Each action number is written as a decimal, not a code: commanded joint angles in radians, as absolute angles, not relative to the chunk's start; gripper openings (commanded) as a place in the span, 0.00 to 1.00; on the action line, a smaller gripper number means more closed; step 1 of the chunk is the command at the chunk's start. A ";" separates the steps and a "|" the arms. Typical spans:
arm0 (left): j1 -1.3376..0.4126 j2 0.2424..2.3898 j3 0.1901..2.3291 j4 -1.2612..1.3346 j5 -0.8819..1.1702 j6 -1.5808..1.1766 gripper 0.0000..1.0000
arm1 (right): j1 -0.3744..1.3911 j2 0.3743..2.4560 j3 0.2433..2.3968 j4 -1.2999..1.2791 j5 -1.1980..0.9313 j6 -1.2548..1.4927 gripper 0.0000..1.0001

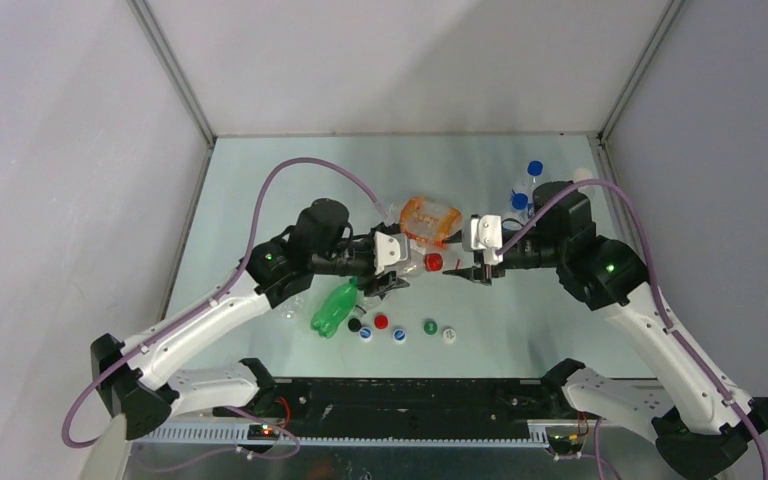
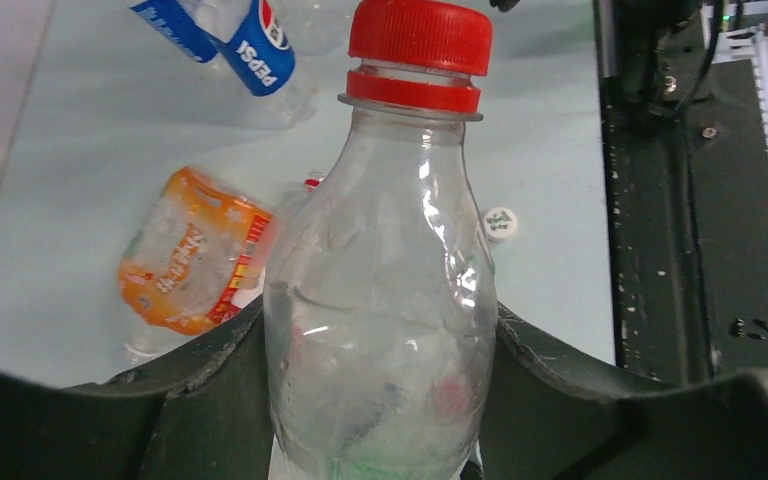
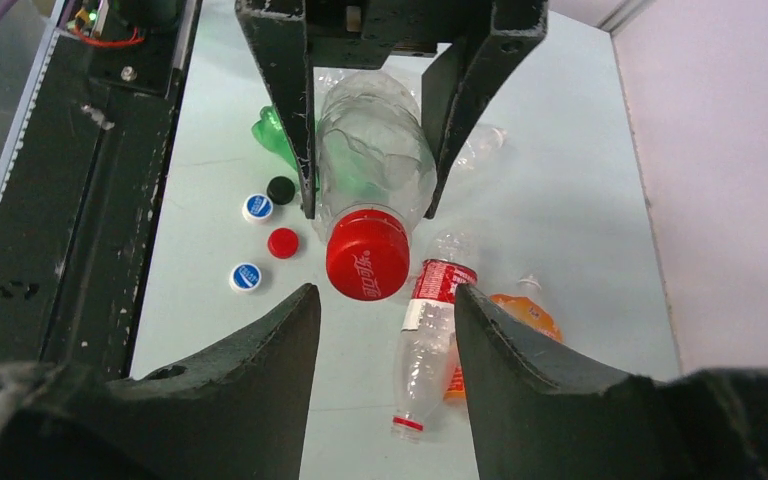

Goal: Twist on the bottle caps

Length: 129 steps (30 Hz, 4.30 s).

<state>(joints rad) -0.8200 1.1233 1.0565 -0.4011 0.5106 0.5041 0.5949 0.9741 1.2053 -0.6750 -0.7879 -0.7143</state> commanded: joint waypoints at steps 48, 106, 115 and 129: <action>-0.882 1.042 0.889 -0.099 0.166 0.522 0.18 | 0.543 1.058 1.206 -0.386 -0.651 -0.024 0.58; -1.078 1.220 0.754 0.413 -0.535 0.892 0.18 | 0.490 1.267 1.206 -0.349 -0.526 0.835 0.00; -0.924 1.103 0.875 -0.074 -0.034 0.629 0.18 | 0.479 1.117 1.206 -0.367 -0.619 0.182 0.50; -0.792 1.204 1.150 -0.487 0.570 0.531 0.19 | 0.561 1.023 1.206 -0.607 -0.804 -0.668 0.58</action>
